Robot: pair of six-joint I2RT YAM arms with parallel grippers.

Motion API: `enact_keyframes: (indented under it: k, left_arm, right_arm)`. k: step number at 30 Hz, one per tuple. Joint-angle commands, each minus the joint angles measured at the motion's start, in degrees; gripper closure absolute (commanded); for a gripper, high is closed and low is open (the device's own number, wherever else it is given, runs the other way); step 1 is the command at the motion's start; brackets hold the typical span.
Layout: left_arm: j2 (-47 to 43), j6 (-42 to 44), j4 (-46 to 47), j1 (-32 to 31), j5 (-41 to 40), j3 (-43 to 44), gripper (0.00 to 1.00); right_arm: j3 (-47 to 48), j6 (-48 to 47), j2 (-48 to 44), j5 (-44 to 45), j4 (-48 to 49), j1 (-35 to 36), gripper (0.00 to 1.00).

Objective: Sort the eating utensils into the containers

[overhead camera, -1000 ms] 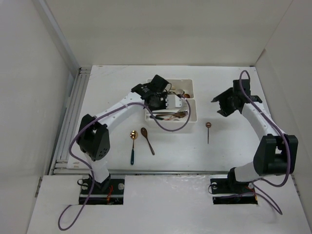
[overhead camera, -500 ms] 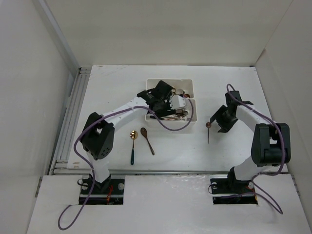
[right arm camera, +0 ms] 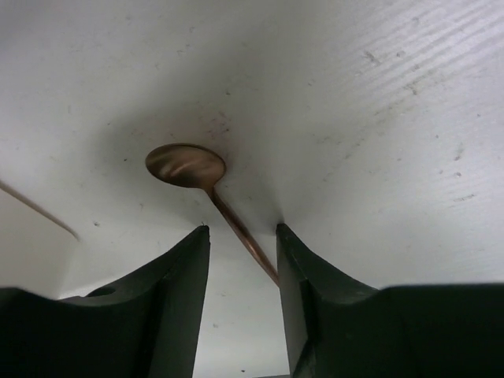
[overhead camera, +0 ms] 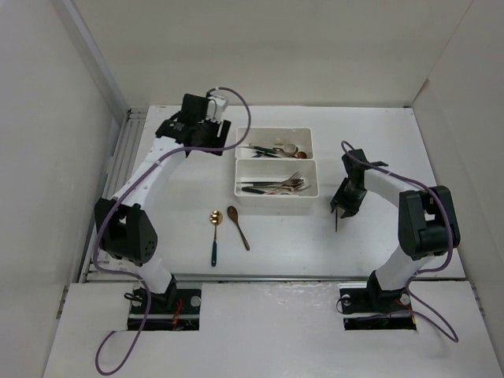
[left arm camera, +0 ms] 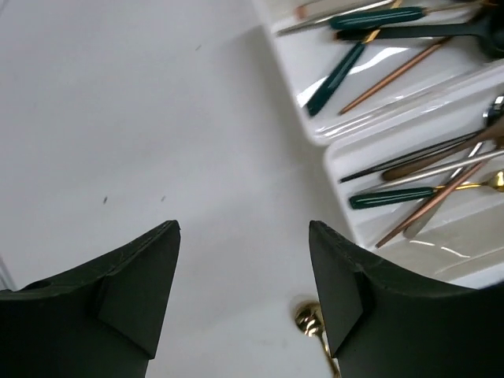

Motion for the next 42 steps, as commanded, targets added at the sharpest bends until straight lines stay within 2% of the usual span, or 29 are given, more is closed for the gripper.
enact_keyframes:
  k: [1, 7, 8, 10, 18, 22, 42]
  left_arm:
    - [-5.10, -7.30, -5.25, 3.90, 1.17, -2.82, 0.37]
    - [-7.92, -6.77, -5.78, 10.15, 1.17, -3.97, 0.38]
    - [-7.92, -6.16, -5.78, 10.94, 1.17, -4.58, 0.38]
    - [-8.53, -5.28, -6.31, 10.95, 1.17, -5.37, 0.40]
    - [-9.68, -4.05, -6.31, 11.47, -0.33, -9.15, 0.40]
    - [-9.68, -4.05, -6.31, 11.47, -0.33, -9.68, 0.40]
    - [-10.20, -4.05, -4.73, 13.67, -1.38, -13.55, 0.41]
  right_arm:
    - [-0.87, -0.54, 2.29, 3.20, -0.46, 0.65, 0.57]
    - [-0.87, -1.07, 2.30, 3.82, -0.46, 0.65, 0.83]
    - [-0.87, -1.07, 2.30, 3.82, -0.46, 0.65, 0.92]
    - [-0.87, -1.07, 2.30, 3.82, -0.46, 0.65, 1.00]
    - [-0.87, 0.07, -1.21, 8.29, 0.67, 0.04, 1.00]
    - [-0.26, 0.07, -4.02, 8.30, 1.21, 0.04, 1.00]
    - [1.41, 0.69, -6.32, 8.83, 1.21, -0.49, 1.00]
